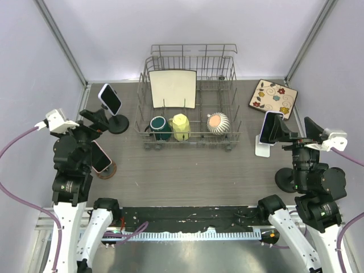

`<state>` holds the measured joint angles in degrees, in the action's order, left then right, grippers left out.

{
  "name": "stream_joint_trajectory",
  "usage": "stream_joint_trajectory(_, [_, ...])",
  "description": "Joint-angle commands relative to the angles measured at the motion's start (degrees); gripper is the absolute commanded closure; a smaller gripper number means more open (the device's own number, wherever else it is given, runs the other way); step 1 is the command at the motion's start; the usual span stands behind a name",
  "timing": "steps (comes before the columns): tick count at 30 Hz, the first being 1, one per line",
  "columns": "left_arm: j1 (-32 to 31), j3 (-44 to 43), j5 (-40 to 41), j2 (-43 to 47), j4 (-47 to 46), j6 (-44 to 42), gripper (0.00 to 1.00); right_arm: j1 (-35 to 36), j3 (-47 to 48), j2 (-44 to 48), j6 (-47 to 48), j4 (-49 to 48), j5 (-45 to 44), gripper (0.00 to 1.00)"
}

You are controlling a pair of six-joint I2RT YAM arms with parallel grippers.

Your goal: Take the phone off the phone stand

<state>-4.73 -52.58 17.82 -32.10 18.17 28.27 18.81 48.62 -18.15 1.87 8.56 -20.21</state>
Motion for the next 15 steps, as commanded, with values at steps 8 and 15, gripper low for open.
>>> stream_joint_trajectory(8, [0.3, -6.1, -1.9, -12.6, -3.1, -8.3, 0.00, 0.4, -0.8, -0.2, 0.1, -3.0, 0.6, 0.00])
stream_joint_trajectory(15, [2.6, -19.6, -2.2, -30.1, 6.2, -19.3, 0.00, 0.4, -1.5, -0.3, -0.3, -3.7, 0.8, 0.00])
